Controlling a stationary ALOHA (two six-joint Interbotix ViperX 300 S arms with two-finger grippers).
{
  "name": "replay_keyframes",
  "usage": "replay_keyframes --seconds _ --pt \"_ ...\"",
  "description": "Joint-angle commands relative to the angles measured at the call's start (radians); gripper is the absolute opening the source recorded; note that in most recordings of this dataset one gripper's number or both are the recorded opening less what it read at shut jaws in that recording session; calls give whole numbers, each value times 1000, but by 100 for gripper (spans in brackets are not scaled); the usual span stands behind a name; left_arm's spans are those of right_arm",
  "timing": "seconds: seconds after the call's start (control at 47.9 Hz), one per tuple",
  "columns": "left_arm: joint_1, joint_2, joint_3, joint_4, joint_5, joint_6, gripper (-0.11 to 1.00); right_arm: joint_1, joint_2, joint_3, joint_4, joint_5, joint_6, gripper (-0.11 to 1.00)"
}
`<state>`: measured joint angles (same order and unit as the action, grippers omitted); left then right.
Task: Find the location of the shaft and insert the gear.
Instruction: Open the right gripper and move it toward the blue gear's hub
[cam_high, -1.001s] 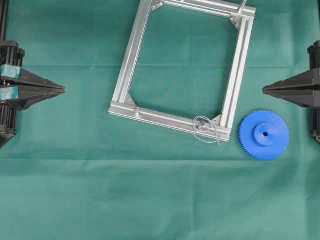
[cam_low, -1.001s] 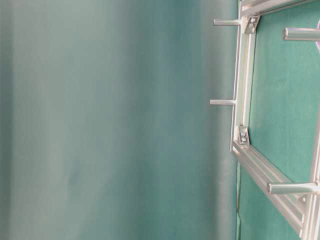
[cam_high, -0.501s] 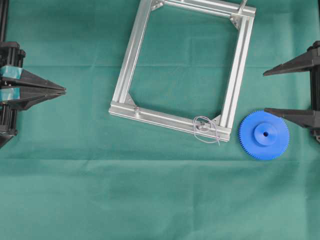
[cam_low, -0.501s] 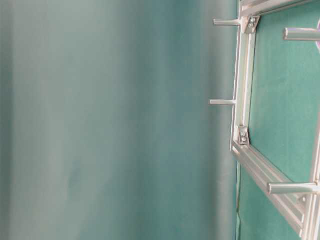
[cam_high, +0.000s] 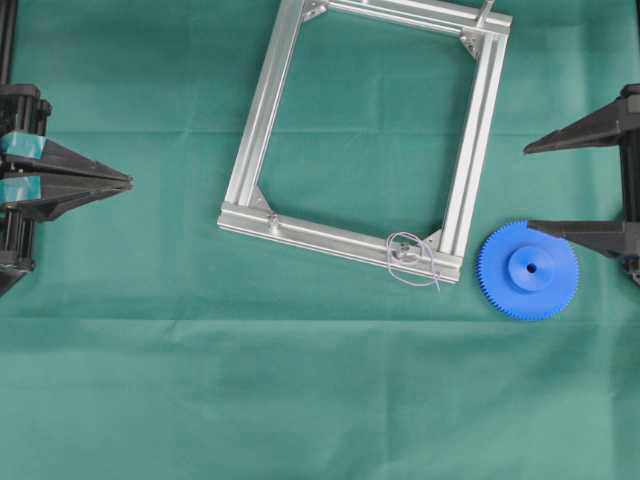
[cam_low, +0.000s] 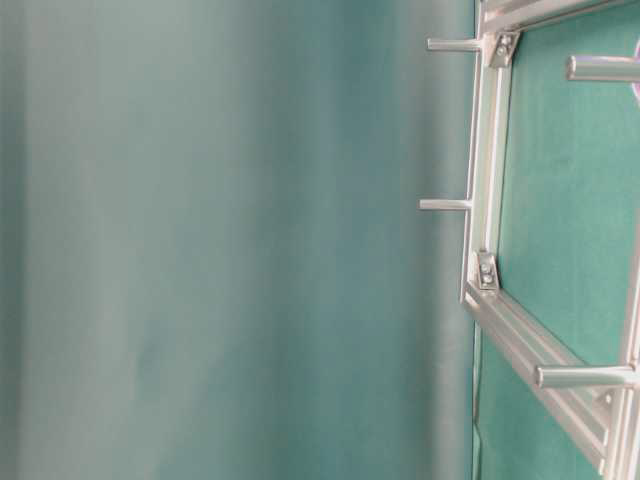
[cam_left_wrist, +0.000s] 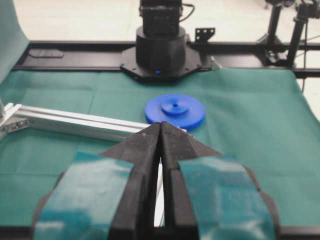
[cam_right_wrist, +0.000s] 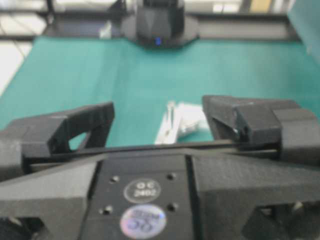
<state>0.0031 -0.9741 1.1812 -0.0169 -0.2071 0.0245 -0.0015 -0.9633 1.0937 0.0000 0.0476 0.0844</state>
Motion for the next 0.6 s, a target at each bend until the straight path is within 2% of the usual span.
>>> replay_keyframes --seconds 0.0,0.584 --pt "2 2 -29 -2 8 -2 1 -2 3 -44 3 87 25 90" --pt "2 -17 -32 -2 51 -2 1 -2 3 -94 3 690 245 90"
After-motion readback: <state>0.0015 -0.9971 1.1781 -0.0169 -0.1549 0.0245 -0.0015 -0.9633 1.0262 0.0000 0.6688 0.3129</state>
